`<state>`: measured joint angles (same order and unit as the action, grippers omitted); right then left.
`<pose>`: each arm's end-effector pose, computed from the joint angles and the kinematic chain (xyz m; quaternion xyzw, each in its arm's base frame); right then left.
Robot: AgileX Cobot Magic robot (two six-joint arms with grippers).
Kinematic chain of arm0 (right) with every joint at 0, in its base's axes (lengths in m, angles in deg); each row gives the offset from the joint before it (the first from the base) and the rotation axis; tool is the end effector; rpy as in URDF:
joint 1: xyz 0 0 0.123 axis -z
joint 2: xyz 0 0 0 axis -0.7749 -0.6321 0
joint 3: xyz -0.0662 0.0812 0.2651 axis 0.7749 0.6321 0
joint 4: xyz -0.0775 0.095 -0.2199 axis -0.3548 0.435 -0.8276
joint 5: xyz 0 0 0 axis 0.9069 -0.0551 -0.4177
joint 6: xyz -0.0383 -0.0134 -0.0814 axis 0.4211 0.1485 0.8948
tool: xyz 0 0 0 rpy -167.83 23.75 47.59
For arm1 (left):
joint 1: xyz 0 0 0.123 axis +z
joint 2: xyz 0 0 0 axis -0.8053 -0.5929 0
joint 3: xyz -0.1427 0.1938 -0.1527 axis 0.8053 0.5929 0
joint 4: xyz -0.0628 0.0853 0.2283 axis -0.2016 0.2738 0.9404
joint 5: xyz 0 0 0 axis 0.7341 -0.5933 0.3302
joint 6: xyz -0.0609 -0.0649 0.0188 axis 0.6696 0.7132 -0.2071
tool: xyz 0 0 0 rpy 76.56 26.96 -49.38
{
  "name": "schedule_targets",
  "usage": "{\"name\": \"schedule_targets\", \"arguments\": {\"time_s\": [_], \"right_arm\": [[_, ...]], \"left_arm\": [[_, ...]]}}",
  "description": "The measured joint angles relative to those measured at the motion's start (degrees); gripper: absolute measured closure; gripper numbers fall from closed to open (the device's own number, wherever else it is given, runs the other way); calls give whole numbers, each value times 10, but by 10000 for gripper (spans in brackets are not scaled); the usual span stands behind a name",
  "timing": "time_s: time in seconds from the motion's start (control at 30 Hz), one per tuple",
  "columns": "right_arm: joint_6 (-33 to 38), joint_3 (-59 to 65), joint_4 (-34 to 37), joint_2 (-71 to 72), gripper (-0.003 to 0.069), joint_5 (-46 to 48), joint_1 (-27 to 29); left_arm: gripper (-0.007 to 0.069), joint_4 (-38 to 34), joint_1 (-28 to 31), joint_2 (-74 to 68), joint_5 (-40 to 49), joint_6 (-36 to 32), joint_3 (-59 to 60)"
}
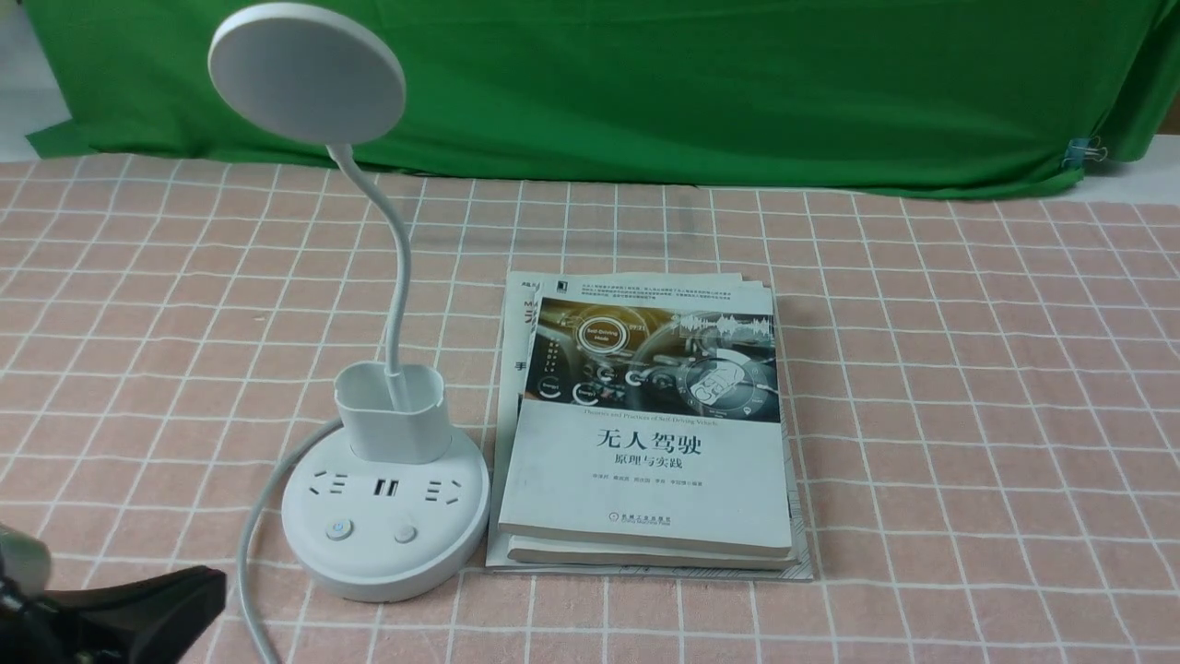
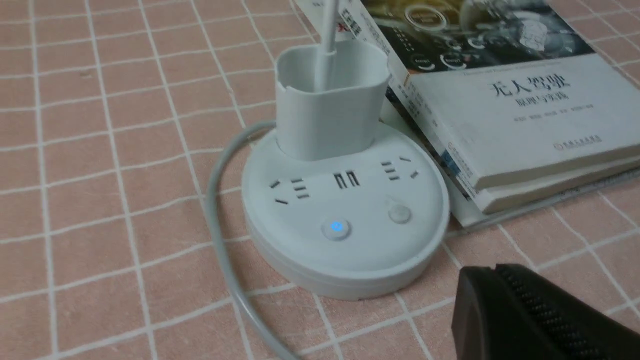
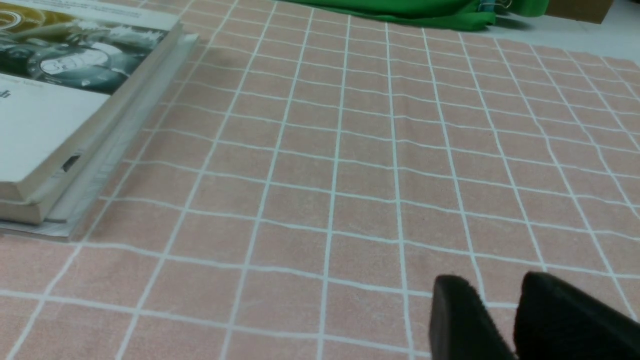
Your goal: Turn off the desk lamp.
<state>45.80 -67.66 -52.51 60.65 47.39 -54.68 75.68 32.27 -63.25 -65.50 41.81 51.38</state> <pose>0.0560 0.0022 0.1877 -0.0625 0.7567 -0.0209 0.6504 0.0852 -0.0336 0.2369 0.1568 0.8117 -0.1033 0.5531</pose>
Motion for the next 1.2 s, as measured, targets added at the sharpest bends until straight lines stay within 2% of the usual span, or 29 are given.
{"name": "schedule_targets", "arguments": {"time_s": [0.03, 0.27, 0.43, 1.2], "right_arm": [[0, 0, 0, 0, 419, 0, 0], [0, 0, 0, 0, 419, 0, 0], [0, 0, 0, 0, 419, 0, 0], [0, 0, 0, 0, 419, 0, 0]], "left_arm": [[621, 0, 8, 13, -3, 0, 4], [621, -30, 175, 170, -30, -2, 94], [621, -46, 233, 228, -21, -2, 135], [621, -68, 240, 231, 2, -3, 137]]}}
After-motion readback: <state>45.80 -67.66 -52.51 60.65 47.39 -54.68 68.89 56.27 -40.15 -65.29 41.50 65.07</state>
